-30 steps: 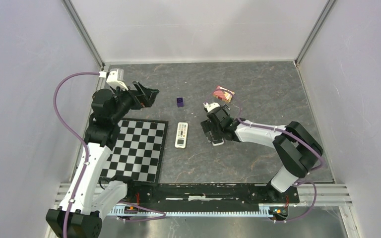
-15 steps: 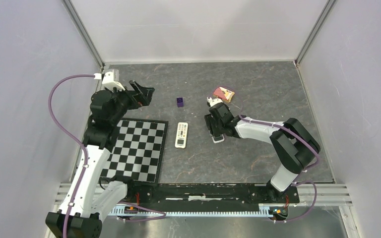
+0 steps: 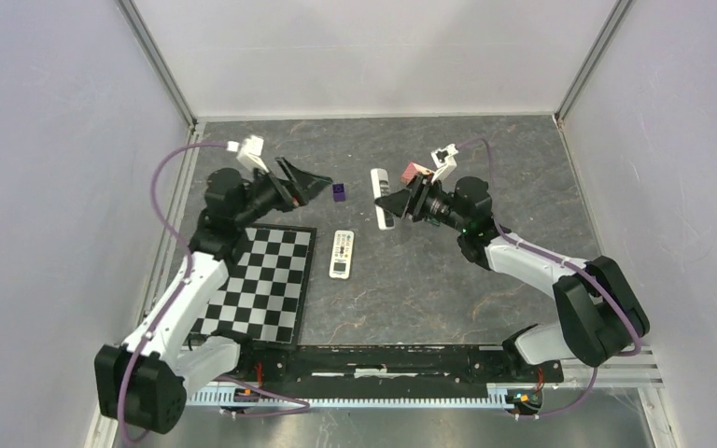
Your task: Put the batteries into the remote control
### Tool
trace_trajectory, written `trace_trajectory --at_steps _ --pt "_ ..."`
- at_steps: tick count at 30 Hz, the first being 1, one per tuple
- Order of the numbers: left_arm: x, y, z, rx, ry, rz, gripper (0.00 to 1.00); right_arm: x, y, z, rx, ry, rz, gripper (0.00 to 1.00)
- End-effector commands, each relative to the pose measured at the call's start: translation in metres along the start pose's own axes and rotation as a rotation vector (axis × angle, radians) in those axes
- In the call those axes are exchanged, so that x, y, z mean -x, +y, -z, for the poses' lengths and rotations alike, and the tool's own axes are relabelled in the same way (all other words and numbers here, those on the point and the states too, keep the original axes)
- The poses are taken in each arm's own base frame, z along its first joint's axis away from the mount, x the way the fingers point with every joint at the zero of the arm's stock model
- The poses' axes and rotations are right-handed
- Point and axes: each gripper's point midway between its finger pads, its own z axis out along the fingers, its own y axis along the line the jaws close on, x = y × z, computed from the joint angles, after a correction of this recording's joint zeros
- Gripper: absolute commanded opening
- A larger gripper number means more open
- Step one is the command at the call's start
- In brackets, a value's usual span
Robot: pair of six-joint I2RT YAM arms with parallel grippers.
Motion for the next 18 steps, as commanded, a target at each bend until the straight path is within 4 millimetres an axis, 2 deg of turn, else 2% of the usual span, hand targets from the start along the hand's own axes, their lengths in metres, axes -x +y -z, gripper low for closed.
trace_trajectory --at_steps 1,5,9,12,18 --pt "-0.023 -0.077 -0.01 -0.303 0.083 0.081 1.0 0.065 0.113 0.026 0.452 -0.182 -0.078 0.42" --pt "-0.044 -0.109 -0.015 -0.403 0.134 0.087 1.0 0.094 0.149 0.044 0.581 -0.245 -0.127 0.42" --pt "-0.051 -0.136 -0.011 -0.535 0.174 0.133 1.0 0.108 0.165 0.054 0.622 -0.272 -0.148 0.43" --pt "-0.049 -0.156 -0.005 -0.65 0.173 0.175 1.0 0.114 0.172 0.057 0.646 -0.276 -0.167 0.43" --pt "-0.051 -0.164 -0.015 -0.664 0.185 0.231 1.0 0.122 0.181 0.064 0.681 -0.3 -0.179 0.43"
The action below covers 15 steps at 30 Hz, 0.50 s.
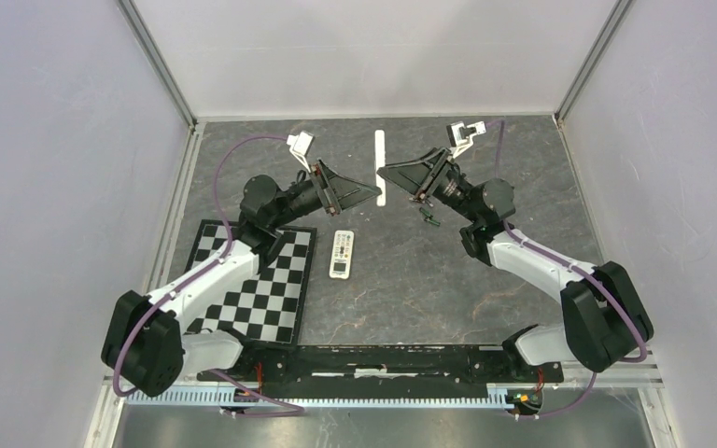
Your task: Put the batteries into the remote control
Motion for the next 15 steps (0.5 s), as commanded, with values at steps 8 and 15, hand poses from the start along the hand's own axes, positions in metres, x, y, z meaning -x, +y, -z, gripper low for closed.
trace_trajectory --at_steps 8,15 --pt "-0.004 -0.031 -0.016 -0.109 0.007 0.033 0.87 0.018 0.041 -0.007 0.141 -0.049 0.036 0.44" --pt "-0.001 -0.024 -0.018 -0.078 -0.001 -0.004 0.72 0.015 0.035 -0.006 0.13 -0.043 0.031 0.44"
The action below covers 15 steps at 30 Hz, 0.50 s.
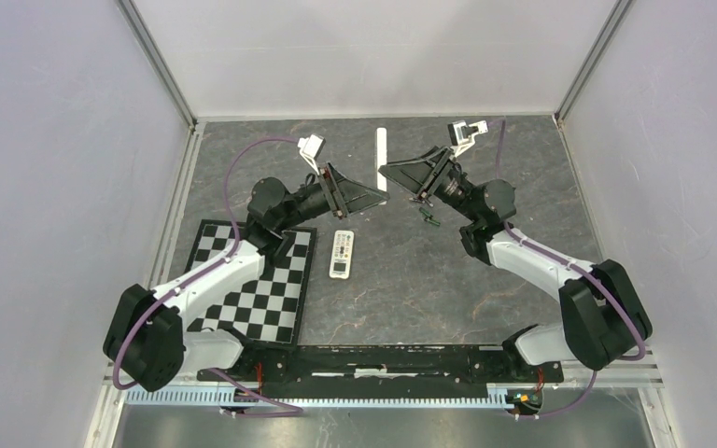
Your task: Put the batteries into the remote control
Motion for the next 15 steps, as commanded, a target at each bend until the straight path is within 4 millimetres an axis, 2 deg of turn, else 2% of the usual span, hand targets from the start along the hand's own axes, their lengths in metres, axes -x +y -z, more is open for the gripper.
trace_trajectory --at_steps 1,4,6,8,10,12,14,15 --pt "0.014 -0.015 -0.007 -0.035 -0.027 -0.075 0.72 0.01 0.025 -0.005 0.09 -0.026 0.047 0.44" --pt "0.015 -0.014 -0.009 -0.026 -0.021 -0.107 0.75 0.009 0.023 -0.004 0.085 -0.022 0.04 0.43" --pt "0.015 -0.016 -0.01 -0.034 -0.01 -0.128 0.65 0.008 0.02 -0.004 0.079 -0.021 0.037 0.44" --pt "0.013 -0.015 -0.01 -0.032 0.009 -0.154 0.48 0.007 0.018 -0.004 0.074 -0.02 0.039 0.46" --pt "0.009 -0.008 -0.01 -0.007 0.043 -0.189 0.28 0.005 0.017 -0.005 0.078 -0.005 0.054 0.56" --pt "0.001 0.003 -0.007 0.033 0.091 -0.244 0.22 0.005 0.016 -0.002 0.074 -0.005 0.082 0.72" --pt "-0.004 0.025 0.0 0.146 0.133 -0.297 0.2 0.008 0.01 0.004 0.055 -0.014 0.106 0.89" --pt "-0.007 0.039 0.006 0.215 0.156 -0.309 0.2 0.008 0.007 0.008 0.046 -0.013 0.119 0.94"
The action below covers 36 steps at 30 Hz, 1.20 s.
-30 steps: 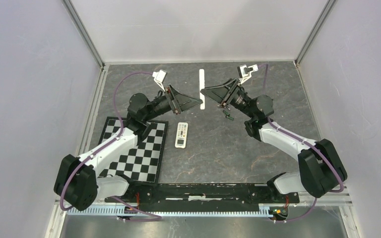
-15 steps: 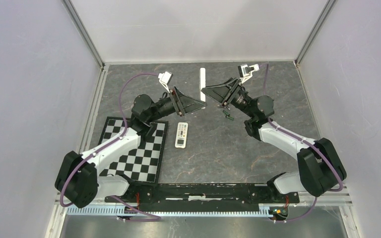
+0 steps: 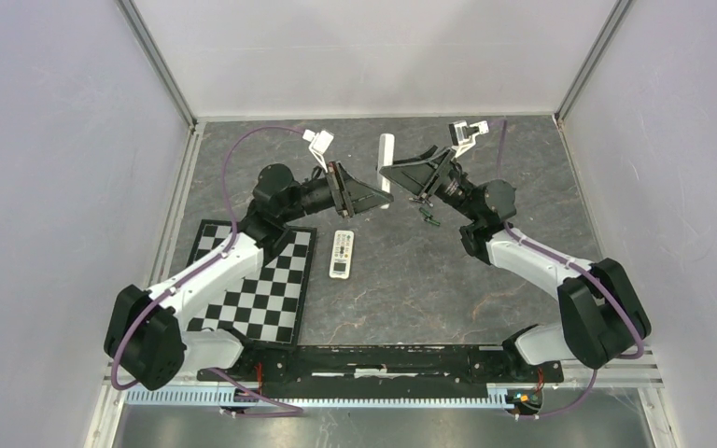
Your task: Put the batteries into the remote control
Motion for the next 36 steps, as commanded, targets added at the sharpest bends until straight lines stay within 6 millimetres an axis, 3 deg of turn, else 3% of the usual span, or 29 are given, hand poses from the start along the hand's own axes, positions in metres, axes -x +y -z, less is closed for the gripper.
trace_trajectory --at_steps 1,3,6,8,13,21,27,33,36 --pt "-0.014 0.036 0.014 0.202 0.11 -0.198 0.2 0.006 0.005 0.012 0.028 -0.008 0.105 0.97" --pt "-0.018 0.054 0.025 0.306 0.141 -0.239 0.19 0.006 -0.003 0.021 -0.003 0.0 0.118 0.98" --pt "-0.02 0.069 0.041 0.423 0.181 -0.305 0.18 -0.004 -0.032 0.03 -0.138 0.083 0.153 0.98" --pt "-0.018 0.073 0.053 0.493 0.203 -0.337 0.17 -0.005 -0.052 0.038 -0.269 0.13 0.247 0.98" --pt "-0.016 0.07 0.066 0.531 0.245 -0.416 0.17 0.013 -0.074 0.054 -0.507 0.2 0.45 0.98" --pt "-0.007 0.064 0.071 0.563 0.293 -0.559 0.05 0.017 -0.072 0.038 -0.499 0.217 0.433 0.98" --pt "-0.002 0.054 0.067 0.526 0.29 -0.633 0.09 0.011 -0.057 0.01 -0.467 0.244 0.471 0.98" --pt "-0.004 0.059 0.07 0.547 0.3 -0.657 0.1 0.005 -0.045 -0.003 -0.443 0.236 0.468 0.98" --pt "-0.005 0.059 0.069 0.541 0.291 -0.671 0.11 0.001 -0.049 -0.006 -0.454 0.242 0.447 0.98"
